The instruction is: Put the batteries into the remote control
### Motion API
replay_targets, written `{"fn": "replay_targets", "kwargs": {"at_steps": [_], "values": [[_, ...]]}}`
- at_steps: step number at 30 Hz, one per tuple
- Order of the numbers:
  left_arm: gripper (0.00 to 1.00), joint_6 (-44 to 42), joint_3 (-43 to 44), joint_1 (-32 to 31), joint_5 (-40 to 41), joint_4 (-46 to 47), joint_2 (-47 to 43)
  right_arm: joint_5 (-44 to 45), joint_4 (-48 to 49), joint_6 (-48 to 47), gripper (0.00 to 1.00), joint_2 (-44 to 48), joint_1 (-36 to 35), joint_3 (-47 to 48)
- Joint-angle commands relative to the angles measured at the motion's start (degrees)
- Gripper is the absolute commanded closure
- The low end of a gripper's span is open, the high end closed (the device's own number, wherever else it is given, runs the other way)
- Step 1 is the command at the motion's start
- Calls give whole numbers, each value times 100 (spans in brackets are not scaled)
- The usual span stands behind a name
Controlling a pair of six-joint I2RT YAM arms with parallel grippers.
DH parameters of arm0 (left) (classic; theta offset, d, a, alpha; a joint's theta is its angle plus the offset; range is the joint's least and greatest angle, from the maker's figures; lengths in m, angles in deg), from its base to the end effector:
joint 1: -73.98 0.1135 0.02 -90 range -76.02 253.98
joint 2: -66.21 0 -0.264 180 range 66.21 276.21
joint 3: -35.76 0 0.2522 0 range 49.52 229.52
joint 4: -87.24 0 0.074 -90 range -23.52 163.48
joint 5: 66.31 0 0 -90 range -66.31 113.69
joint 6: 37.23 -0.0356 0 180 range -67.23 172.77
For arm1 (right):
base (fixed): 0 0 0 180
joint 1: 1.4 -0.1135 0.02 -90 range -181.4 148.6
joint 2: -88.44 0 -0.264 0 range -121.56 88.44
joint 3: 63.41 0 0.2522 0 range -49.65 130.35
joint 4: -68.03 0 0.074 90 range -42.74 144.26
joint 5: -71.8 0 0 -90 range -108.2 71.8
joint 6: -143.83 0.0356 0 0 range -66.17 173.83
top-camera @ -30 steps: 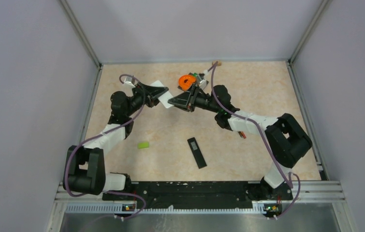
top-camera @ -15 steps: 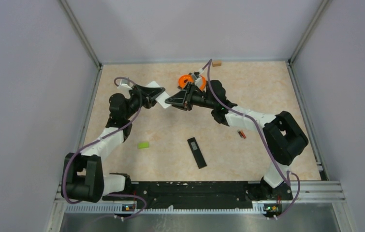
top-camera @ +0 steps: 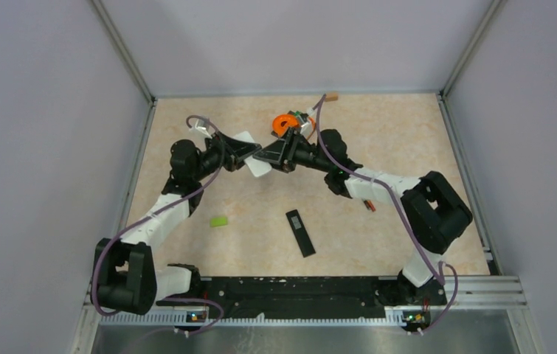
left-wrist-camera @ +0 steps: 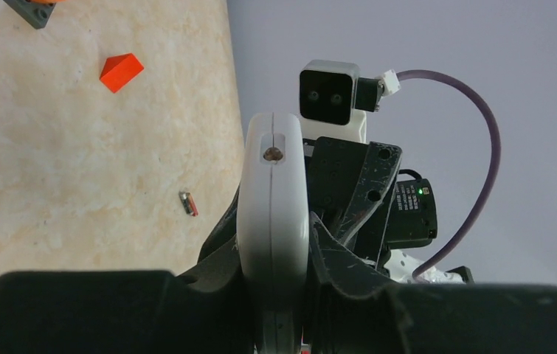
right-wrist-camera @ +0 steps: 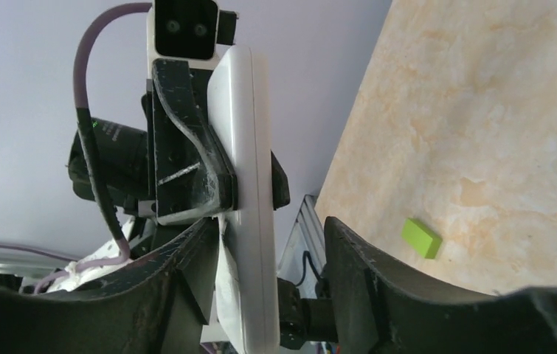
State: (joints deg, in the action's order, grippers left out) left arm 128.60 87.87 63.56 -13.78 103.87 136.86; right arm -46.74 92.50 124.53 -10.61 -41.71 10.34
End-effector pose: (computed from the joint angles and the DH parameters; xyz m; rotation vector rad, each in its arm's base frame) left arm 0.2654 -0.0708 0.2790 -0.4722 1.8202 -1.6237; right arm 0.2901 0.2684 0.2649 0.0381 1.9465 1.8061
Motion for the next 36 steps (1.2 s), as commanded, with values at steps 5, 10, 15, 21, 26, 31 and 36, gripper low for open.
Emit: {"fn": "replay_targets", "kwargs": {"at_steps": [5, 10, 15, 21, 26, 31, 36], "values": [[100, -754, 239, 243, -658, 36, -324, -444, 1152, -863, 29, 1216, 182, -850], [100, -1065, 276, 259, -1264, 597, -269, -1064, 709, -1597, 19, 1485, 182, -833], [100, -1053, 419, 259, -2066, 1060, -257, -1336, -54, -2487, 21, 1497, 154, -691], [100, -1108, 487, 228, -2509, 1271, -421, -1250, -208, -3183, 35, 1484, -301, -517], [100, -1358, 384, 198, -2562, 1172, -557, -1202, 480, -2984, 32, 1343, -744, -489], [100, -1351, 380, 185, -2721, 1161, -666, -684, 823, -2694, 32, 1299, -777, -649], [98, -1420, 324, 180, -2857, 1136, -765, -883, 1183, -2657, 51, 1227, -778, -556]]}}
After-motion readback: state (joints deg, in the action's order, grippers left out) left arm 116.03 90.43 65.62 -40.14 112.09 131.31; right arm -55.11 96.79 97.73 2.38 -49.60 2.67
